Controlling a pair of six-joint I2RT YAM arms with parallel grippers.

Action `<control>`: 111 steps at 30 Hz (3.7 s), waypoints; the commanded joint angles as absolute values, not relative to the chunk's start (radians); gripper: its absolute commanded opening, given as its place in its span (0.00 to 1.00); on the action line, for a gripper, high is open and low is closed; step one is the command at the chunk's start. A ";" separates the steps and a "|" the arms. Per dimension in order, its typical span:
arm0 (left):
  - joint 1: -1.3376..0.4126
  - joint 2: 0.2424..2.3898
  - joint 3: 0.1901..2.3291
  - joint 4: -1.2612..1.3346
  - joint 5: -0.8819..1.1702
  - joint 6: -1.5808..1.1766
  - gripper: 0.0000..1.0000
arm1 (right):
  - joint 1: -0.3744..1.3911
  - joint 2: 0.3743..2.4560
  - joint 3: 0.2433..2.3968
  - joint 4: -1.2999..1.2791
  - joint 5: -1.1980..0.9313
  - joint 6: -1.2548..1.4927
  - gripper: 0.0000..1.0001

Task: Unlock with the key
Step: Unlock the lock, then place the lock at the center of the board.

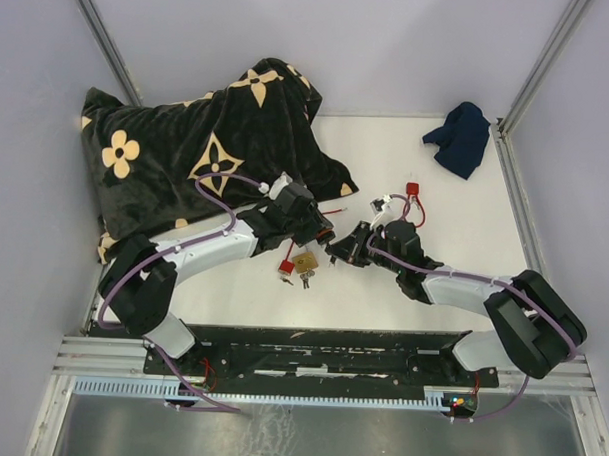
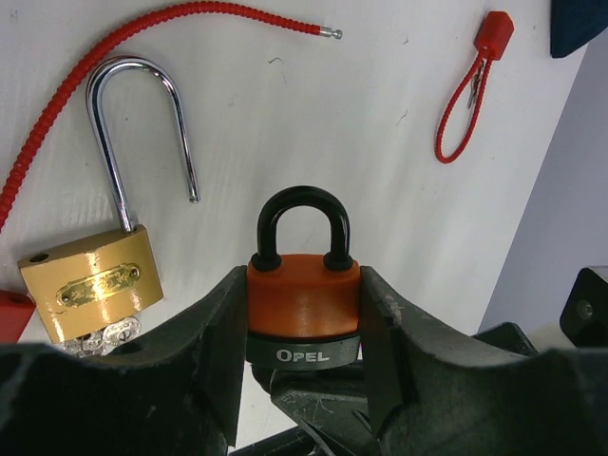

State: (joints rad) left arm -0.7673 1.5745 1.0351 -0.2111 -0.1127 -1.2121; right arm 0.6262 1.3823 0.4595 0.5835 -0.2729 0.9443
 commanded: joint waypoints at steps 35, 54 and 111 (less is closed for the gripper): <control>-0.852 1.168 0.603 0.583 0.094 -1.155 0.03 | 0.459 1.533 0.609 1.191 -0.552 1.175 0.02; -0.664 1.123 0.700 0.296 0.151 -0.769 0.03 | 0.457 1.167 0.632 0.443 -0.629 0.715 0.61; -0.582 1.400 1.029 -0.595 -0.166 -0.600 0.85 | 0.457 1.133 0.867 -0.348 -0.066 0.289 0.80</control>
